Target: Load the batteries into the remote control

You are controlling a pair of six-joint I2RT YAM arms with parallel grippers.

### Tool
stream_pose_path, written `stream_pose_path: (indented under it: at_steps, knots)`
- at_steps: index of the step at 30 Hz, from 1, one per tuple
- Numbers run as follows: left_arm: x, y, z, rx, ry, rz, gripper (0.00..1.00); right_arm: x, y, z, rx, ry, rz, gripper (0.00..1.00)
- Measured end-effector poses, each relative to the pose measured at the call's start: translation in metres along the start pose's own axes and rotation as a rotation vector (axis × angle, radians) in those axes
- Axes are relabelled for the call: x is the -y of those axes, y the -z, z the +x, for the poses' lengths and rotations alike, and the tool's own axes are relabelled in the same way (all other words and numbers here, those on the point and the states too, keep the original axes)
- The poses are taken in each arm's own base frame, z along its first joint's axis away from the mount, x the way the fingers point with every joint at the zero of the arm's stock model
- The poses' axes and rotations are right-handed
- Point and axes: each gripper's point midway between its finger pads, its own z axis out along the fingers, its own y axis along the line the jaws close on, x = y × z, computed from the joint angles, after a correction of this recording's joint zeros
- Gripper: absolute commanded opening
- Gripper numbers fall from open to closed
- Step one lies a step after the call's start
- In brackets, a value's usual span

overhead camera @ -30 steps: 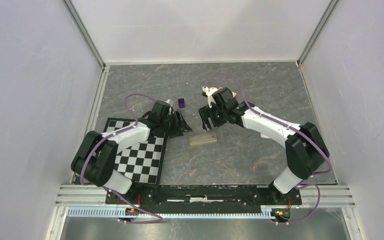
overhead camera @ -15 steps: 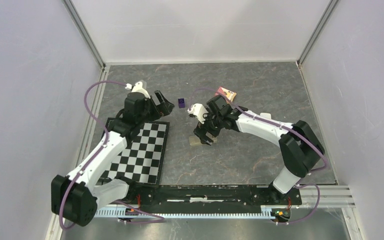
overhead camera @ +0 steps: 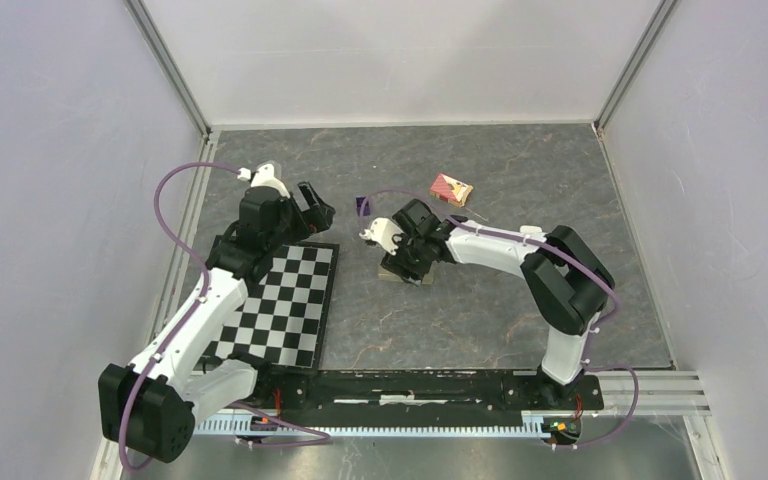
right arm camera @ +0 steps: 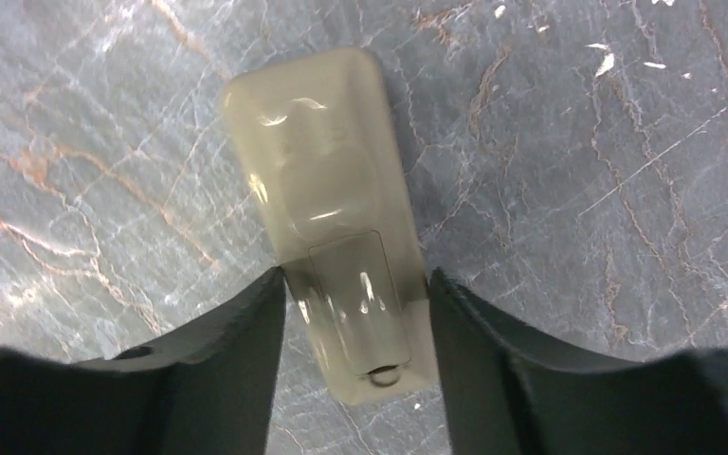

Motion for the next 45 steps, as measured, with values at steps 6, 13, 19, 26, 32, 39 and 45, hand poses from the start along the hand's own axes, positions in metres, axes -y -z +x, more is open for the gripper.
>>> stream_pose_path:
  at_steps: [6, 13, 19, 26, 32, 39, 45]
  knots:
    - [-0.004, 0.002, 0.002, -0.008, -0.005, -0.012, 1.00, 0.013, 0.001, -0.020, 0.034, -0.023, 0.041, 0.27]
    - [-0.010, 0.013, 0.000, 0.004, -0.020, -0.037, 1.00, 0.039, -0.002, -0.026, 0.058, -0.133, 0.093, 0.22]
    - [-0.014, 0.025, -0.001, 0.006, -0.026, -0.051, 1.00, 0.065, -0.002, -0.033, 0.087, -0.213, 0.153, 0.28]
    - [-0.015, 0.032, 0.004, -0.016, -0.028, -0.053, 1.00, 0.072, -0.006, -0.031, 0.095, -0.280, 0.168, 0.74]
    - [-0.014, 0.040, 0.002, -0.051, -0.028, -0.073, 1.00, 0.070, 0.015, -0.040, 0.155, -0.343, 0.170, 0.92]
    - [-0.014, 0.048, 0.004, -0.105, -0.030, -0.096, 1.00, 0.086, 0.111, -0.041, 0.338, -0.473, 0.321, 0.98]
    - [-0.015, 0.067, 0.004, -0.108, -0.032, -0.099, 1.00, 0.102, 0.200, 0.031, 0.417, -0.612, 0.648, 0.98]
